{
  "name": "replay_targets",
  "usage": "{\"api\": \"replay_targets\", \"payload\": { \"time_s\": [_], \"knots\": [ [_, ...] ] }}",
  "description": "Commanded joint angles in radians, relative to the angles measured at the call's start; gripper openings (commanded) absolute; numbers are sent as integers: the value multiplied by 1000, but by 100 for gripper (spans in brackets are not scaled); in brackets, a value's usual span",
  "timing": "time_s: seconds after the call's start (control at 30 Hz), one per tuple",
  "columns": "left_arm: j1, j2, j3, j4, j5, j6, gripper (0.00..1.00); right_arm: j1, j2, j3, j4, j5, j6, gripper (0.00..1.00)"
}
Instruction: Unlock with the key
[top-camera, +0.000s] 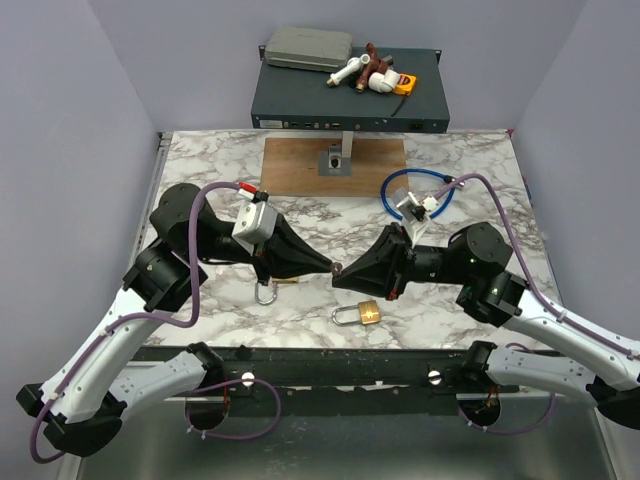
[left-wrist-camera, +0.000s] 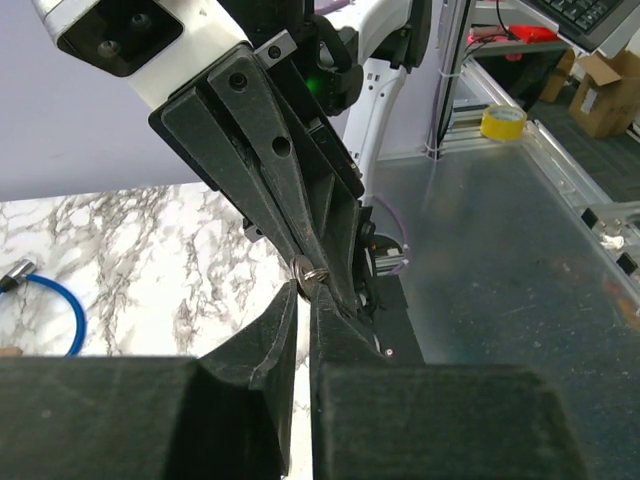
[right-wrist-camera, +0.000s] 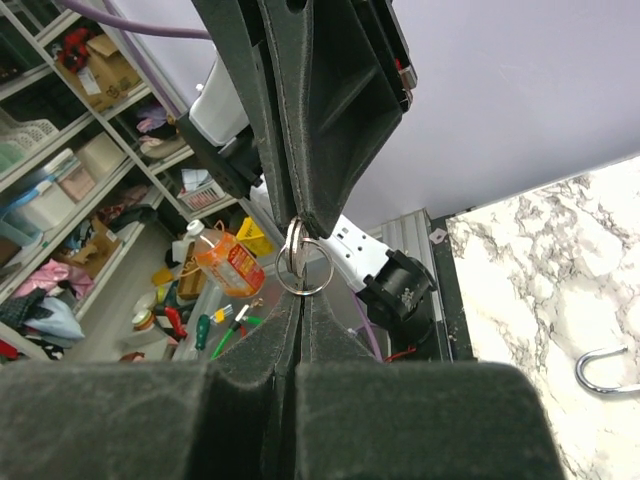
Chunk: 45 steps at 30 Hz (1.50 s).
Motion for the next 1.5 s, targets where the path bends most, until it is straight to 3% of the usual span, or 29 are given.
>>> {"api": "replay_targets", "payload": {
  "time_s": [0.0,0.07,0.47,0.5,0.53,0.63,0.8,1.0,1.17,1.27,1.47],
  "knots": [
    [0,-17,-26,54,62,-65,4,-1,20,5,66,8,4,1],
    [0,-20,-35,68,64,-72,0,-1,28,-1,88,9,9,1],
    [7,-55,-94,93,22,-130,1,0,14,-8,85,50,-4,5],
    [7,-58,-101,99,23,-145,18,-2,19,-5,86,49,-4,5],
    [7,-62,-108,102,19,-155,27,-2,23,-2,88,47,-3,5],
    [6,-65,-118,109,14,-166,34,-1,34,0,100,45,0,5],
    [6,-71,-138,139,11,-182,32,-1,42,-3,114,45,6,4],
    [18,-74,-142,161,-58,-202,13,-1,56,-3,117,32,7,4],
    [37,-72,-141,186,-59,-243,3,-1,54,-11,110,7,5,6],
    [44,-72,-141,201,-51,-268,4,-1,54,-10,96,3,2,6],
    [45,-67,-138,225,-32,-317,18,-1,58,-6,98,4,-3,5]
  ]
}}
